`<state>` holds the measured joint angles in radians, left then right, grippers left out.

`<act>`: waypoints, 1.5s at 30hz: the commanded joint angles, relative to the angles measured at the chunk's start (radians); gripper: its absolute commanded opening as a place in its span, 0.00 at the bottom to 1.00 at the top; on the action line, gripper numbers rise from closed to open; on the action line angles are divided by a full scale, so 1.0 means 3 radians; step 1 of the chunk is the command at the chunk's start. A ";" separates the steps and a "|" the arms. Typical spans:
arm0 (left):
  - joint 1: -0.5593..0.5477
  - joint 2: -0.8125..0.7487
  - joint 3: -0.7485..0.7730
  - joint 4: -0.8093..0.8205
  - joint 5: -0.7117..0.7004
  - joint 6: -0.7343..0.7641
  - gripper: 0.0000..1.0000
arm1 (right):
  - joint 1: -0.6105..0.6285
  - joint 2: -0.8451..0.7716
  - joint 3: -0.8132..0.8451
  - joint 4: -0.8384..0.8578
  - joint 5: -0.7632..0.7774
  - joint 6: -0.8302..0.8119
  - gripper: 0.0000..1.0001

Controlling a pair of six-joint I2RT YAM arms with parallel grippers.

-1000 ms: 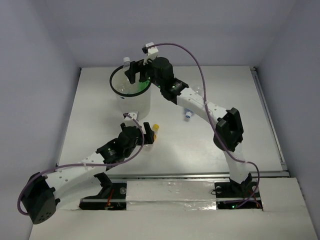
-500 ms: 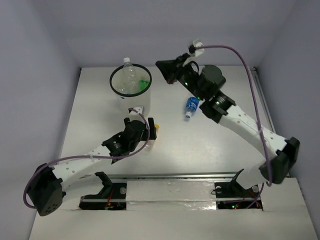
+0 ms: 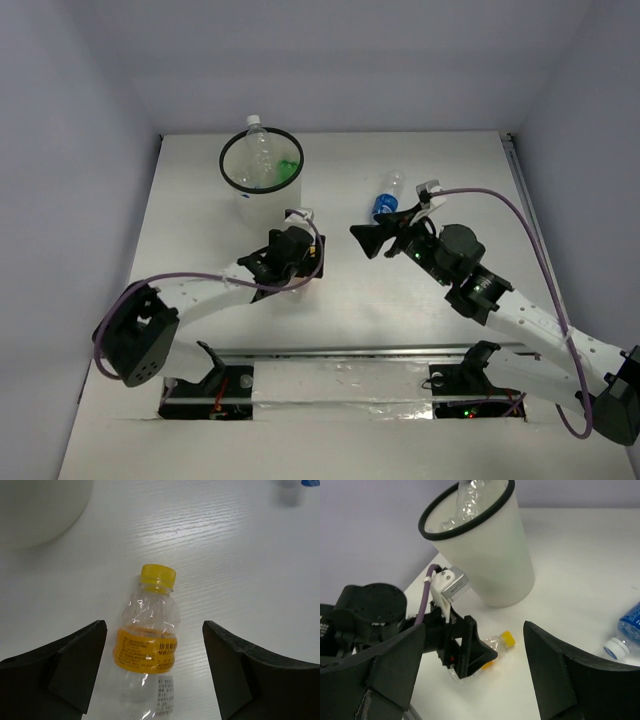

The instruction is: Put the plastic bottles in the bin

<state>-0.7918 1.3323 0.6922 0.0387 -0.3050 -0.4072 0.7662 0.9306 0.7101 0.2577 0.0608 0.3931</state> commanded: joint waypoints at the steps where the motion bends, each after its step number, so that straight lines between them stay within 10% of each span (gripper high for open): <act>1: 0.0031 0.0262 0.0259 0.0106 0.0162 0.0151 0.75 | -0.0002 -0.0131 -0.0117 0.0056 0.0135 0.0075 0.84; 13: 0.0062 0.0779 0.0403 0.0075 0.0234 0.0141 0.64 | -0.0002 -0.0136 -0.0199 0.0112 0.0206 0.0024 0.84; 23: 0.0062 0.0163 0.0622 0.0172 0.0520 0.0023 0.28 | -0.0002 -0.0346 -0.0311 0.0087 0.0360 0.0019 0.83; 33: 0.0149 -0.0831 0.1435 0.0412 -0.0383 0.0114 0.33 | -0.0002 -0.0474 -0.0383 0.0169 0.0257 0.0086 0.83; 45: 0.1288 -0.0305 0.1773 0.1261 -0.1115 0.0800 0.32 | -0.0002 -0.0704 -0.0455 0.0128 0.0319 0.0075 0.83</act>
<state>-0.4534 1.2045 1.2198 0.3214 -0.5781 -0.2493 0.7662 0.7357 0.5835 0.2481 0.1432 0.4160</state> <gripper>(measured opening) 0.513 0.830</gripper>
